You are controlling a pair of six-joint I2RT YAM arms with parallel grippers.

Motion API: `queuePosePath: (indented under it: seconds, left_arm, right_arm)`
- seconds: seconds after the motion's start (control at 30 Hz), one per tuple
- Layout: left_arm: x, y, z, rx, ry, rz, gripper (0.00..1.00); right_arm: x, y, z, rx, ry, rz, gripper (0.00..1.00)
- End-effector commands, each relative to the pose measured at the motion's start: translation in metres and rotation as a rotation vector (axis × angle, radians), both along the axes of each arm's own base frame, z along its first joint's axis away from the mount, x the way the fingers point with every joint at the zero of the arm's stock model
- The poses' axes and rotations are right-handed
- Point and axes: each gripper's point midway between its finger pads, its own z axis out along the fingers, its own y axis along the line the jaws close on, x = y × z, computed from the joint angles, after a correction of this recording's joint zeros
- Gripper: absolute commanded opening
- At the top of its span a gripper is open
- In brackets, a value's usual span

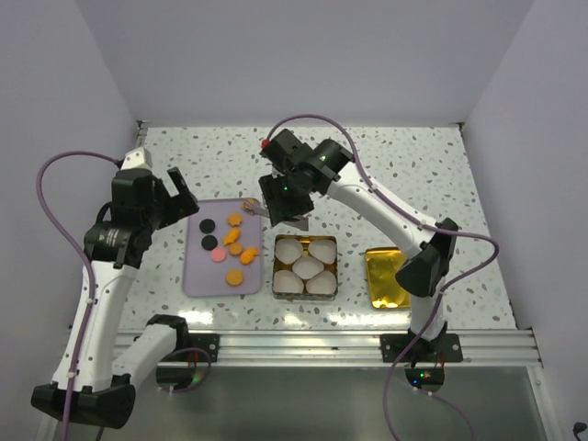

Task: Pack the cookies

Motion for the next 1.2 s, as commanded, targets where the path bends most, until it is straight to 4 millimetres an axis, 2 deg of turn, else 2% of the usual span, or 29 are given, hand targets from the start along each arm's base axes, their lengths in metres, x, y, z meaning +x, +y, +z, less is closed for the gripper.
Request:
queuePosePath:
  seconds: [0.0, 0.03, 0.07, 0.13, 0.17, 0.3, 0.5, 0.87, 1.17]
  left_arm:
    - [-0.015, -0.007, -0.005, -0.044, 0.015, -0.026, 1.00]
    - [-0.018, -0.007, -0.005, -0.045, 0.016, -0.028, 1.00]
    - [-0.021, -0.006, -0.007, -0.040, 0.025, -0.025, 1.00]
    - [-0.025, -0.003, -0.006, -0.027, 0.025, -0.021, 1.00]
    - [-0.027, -0.002, -0.007, -0.021, 0.035, -0.020, 1.00]
    - [-0.030, 0.000, 0.002, -0.006, 0.023, -0.018, 1.00]
    - [-0.034, 0.001, 0.008, 0.008, 0.017, -0.023, 1.00]
    - [-0.037, 0.004, 0.010, 0.032, 0.015, -0.021, 1.00]
    - [-0.037, 0.004, 0.009, 0.046, 0.021, -0.028, 1.00]
  right_arm:
    - [-0.007, 0.033, 0.019, 0.099, -0.013, 0.032, 0.52]
    - [-0.010, 0.039, 0.018, 0.098, -0.012, 0.043, 0.52]
    - [-0.017, 0.049, 0.007, 0.076, 0.008, 0.067, 0.52]
    - [-0.022, 0.062, 0.005, 0.079, 0.011, 0.092, 0.52]
    - [-0.028, 0.069, -0.005, 0.061, 0.029, 0.108, 0.52]
    - [-0.040, 0.083, -0.026, 0.026, 0.057, 0.136, 0.51]
    - [-0.039, 0.078, -0.052, -0.072, 0.063, 0.114, 0.50]
    - [-0.035, 0.079, -0.082, -0.148, 0.084, 0.115, 0.51]
    - [-0.028, 0.095, -0.094, -0.127, 0.087, 0.113, 0.52]
